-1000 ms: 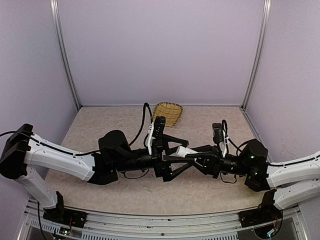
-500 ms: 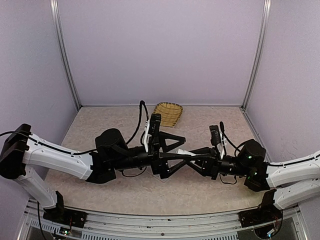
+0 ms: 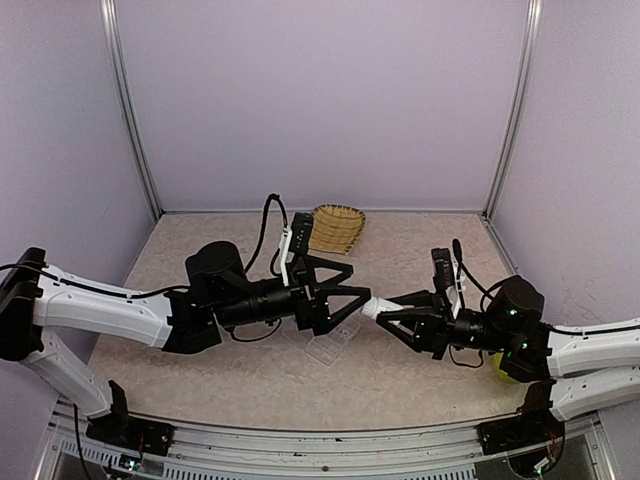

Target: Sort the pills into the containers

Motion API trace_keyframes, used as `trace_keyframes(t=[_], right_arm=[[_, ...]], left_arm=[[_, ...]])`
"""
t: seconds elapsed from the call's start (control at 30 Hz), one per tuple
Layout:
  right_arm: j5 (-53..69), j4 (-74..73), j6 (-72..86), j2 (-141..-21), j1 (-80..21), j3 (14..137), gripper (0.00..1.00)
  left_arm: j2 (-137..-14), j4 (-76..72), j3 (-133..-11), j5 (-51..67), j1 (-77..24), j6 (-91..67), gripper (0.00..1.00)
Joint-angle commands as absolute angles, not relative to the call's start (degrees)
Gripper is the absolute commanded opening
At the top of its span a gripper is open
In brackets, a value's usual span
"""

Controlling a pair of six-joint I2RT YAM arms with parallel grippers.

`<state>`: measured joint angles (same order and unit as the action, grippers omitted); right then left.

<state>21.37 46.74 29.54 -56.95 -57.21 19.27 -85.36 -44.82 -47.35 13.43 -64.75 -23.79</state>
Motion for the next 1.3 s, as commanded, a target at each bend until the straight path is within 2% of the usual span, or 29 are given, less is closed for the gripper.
trace_keyframes(t=[0.0, 0.27, 0.77, 1.27], right_arm=[[20.7, 40.84, 23.04, -54.76, -57.48, 22.13, 0.18], [19.69, 37.1, 19.63, -52.66, -57.55, 23.15, 0.18], [18.38, 32.1, 17.45, -47.0, -57.49, 21.45, 0.18], [18.4, 25.99, 13.89, -46.34, -57.48, 24.15, 0.18]], left_arm=[[-84.97, -39.86, -50.29, 16.74, -64.28, -27.34, 0.99], [-83.33, -37.16, -49.37, 16.24, -64.25, -27.77, 0.99], [-84.86, -41.55, -48.45, 22.15, -64.25, -31.01, 0.99], [-87.13, -39.25, -50.42, 24.86, -62.84, -34.8, 0.94]])
